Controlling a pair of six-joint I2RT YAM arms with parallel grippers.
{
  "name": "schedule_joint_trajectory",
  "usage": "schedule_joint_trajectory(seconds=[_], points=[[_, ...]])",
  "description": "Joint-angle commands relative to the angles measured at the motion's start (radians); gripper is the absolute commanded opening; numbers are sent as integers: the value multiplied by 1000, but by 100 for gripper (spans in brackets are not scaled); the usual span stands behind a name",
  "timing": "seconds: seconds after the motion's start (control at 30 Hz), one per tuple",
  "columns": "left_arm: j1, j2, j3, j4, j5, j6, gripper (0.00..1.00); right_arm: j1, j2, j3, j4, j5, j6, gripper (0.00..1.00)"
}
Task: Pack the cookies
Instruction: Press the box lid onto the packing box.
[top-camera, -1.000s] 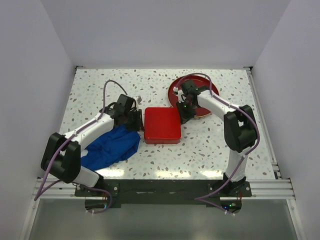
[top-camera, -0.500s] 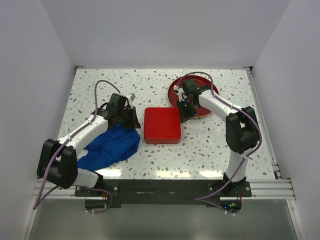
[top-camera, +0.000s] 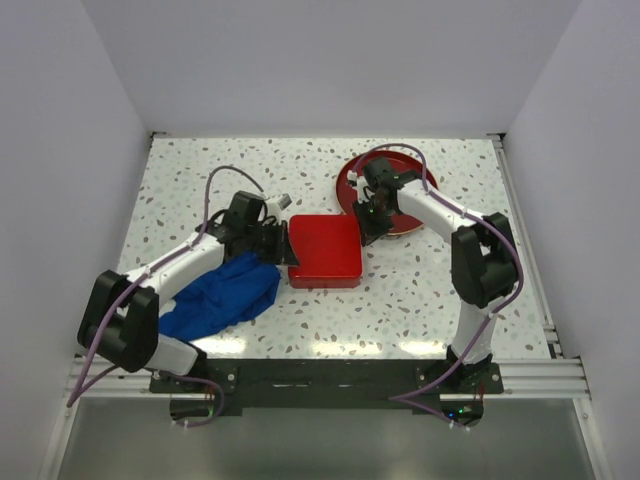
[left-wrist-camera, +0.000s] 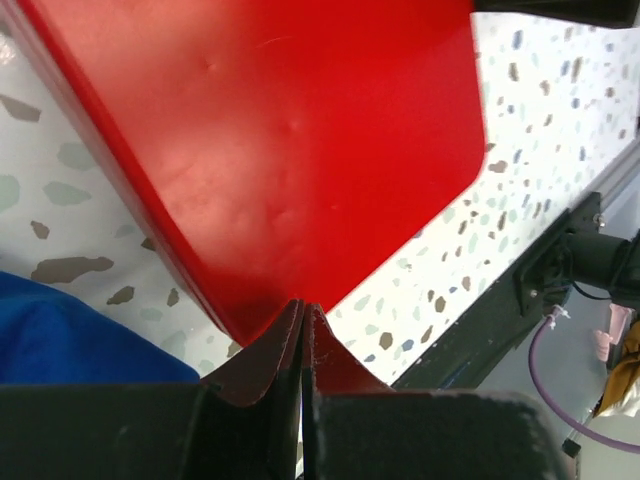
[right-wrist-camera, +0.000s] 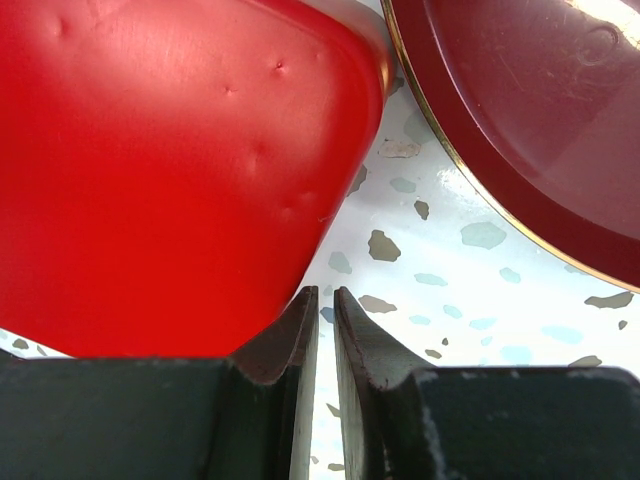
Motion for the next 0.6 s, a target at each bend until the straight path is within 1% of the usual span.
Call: schedule_joint_trajectory(seconds=[0.0, 0.37, 0.57], points=[[0, 54, -6, 26, -46, -6, 6, 4, -14, 26, -3, -3, -6, 17], [0, 114, -15, 21, -126, -15, 5, 4, -34, 15, 1, 0, -10, 18], [0, 154, -7, 24, -146, -20, 4, -27, -68, 12, 7, 15, -23, 19]])
